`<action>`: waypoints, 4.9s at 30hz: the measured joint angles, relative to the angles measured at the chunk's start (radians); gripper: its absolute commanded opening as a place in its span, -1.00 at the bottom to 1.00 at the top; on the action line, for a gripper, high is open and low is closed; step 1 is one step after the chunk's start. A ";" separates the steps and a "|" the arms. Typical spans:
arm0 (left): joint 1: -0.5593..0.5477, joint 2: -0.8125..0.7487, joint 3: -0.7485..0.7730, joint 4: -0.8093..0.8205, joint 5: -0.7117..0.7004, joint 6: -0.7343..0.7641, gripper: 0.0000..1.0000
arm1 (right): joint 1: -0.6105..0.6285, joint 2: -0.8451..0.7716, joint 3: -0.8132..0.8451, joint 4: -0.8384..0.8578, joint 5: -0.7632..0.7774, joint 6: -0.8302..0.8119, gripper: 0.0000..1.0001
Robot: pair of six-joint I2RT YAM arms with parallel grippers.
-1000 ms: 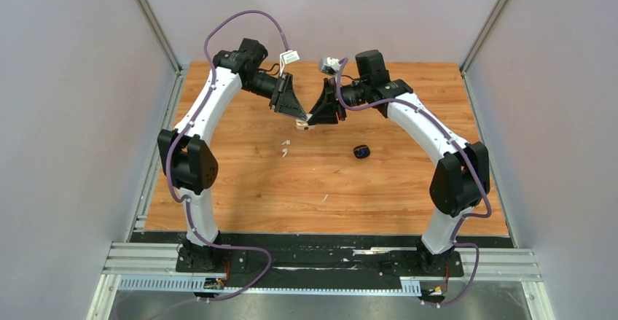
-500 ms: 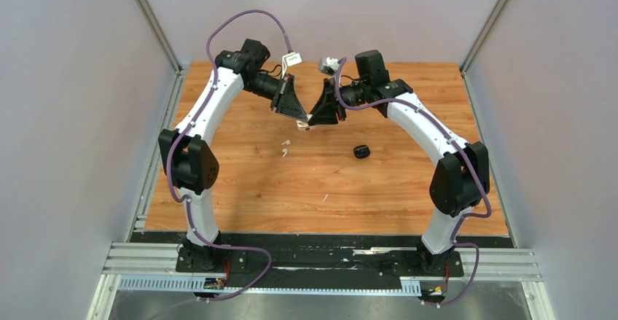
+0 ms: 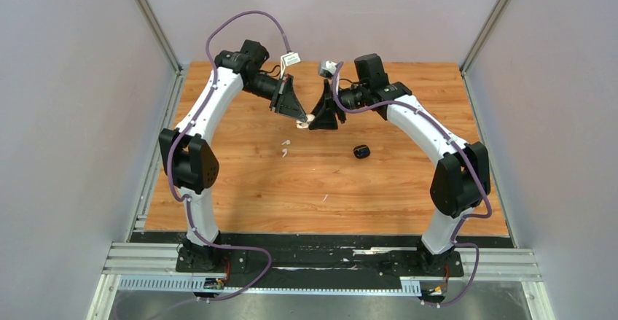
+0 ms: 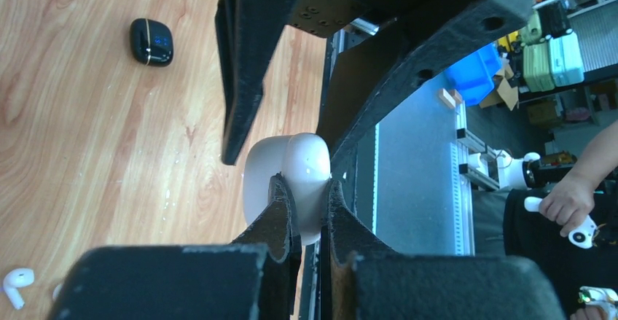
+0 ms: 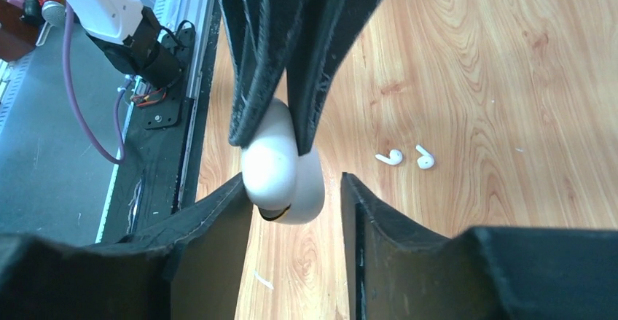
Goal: Insert the wireless bluetooth earbuds into the charging case
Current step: Open the charging case.
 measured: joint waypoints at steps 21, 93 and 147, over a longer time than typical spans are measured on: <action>0.051 0.015 -0.088 0.079 0.151 -0.164 -1.00 | 0.000 -0.006 -0.029 -0.002 0.085 -0.020 0.11; 0.163 0.014 -0.235 0.105 0.185 -0.349 0.00 | 0.086 0.043 0.038 0.127 0.083 -0.221 -1.00; 0.056 -0.095 -0.182 0.044 -0.163 0.010 -0.28 | 0.086 0.075 0.037 0.097 0.061 -0.158 -1.00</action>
